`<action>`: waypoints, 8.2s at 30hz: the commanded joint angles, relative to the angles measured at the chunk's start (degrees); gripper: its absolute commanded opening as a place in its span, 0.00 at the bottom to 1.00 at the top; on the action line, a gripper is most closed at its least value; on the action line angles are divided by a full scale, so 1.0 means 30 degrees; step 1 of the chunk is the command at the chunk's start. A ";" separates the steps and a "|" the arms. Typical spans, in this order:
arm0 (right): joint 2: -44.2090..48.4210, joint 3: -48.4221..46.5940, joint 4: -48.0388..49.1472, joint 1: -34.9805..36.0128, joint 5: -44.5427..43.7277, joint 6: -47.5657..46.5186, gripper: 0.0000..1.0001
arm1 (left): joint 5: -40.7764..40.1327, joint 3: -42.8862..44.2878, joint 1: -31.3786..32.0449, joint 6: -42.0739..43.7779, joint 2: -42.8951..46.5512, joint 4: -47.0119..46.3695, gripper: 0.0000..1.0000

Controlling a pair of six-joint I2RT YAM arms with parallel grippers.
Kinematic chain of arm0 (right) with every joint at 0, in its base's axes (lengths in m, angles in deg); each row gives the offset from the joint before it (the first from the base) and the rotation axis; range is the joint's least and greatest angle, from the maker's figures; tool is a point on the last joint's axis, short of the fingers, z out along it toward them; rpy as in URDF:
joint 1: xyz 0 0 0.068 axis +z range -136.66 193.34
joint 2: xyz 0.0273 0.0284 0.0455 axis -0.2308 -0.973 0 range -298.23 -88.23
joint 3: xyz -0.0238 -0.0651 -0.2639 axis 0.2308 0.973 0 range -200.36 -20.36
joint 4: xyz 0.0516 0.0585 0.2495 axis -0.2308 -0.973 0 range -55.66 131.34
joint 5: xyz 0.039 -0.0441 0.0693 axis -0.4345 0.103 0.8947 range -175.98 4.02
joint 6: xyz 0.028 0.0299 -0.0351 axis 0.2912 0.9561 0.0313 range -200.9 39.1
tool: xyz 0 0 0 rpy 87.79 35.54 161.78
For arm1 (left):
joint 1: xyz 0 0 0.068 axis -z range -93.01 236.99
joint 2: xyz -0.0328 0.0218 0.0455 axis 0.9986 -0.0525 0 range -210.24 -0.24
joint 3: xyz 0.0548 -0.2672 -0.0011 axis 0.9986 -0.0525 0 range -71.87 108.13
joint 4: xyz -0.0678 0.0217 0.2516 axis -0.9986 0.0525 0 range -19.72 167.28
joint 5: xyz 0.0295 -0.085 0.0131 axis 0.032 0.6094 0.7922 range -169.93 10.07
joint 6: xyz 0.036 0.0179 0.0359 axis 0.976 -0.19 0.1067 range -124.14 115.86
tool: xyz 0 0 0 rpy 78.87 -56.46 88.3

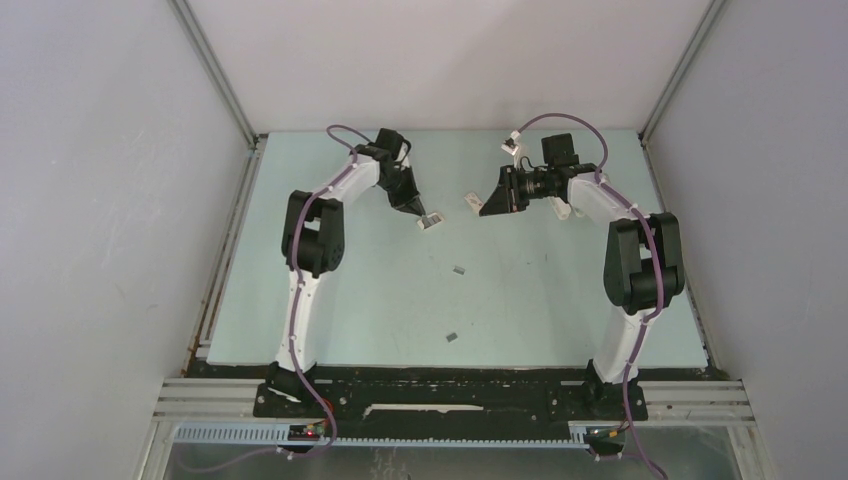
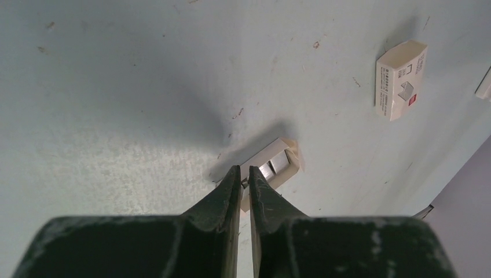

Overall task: Unload the staples from the stapler
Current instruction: Adjust the staple box at the center of the board.

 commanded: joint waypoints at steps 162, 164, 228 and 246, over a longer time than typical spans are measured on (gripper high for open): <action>-0.7048 -0.8023 -0.2369 0.7140 -1.3292 0.8772 0.08 | -0.3920 -2.2157 -0.3272 -0.0269 2.2617 -1.2960 1.00; -0.7055 -0.8010 -0.2220 0.7375 -1.3106 0.8874 0.08 | -0.3941 -2.2187 -0.3280 -0.0335 2.2691 -1.2940 1.00; 0.7887 0.2143 -0.6542 0.1370 0.0324 -0.7550 0.50 | -0.4045 -2.3801 0.4778 0.2716 2.5132 -0.9283 0.97; 1.4050 0.9851 -0.2615 -0.2315 0.2412 -0.6584 0.88 | -0.8806 -2.5646 1.0568 0.1650 2.6848 -0.9960 0.97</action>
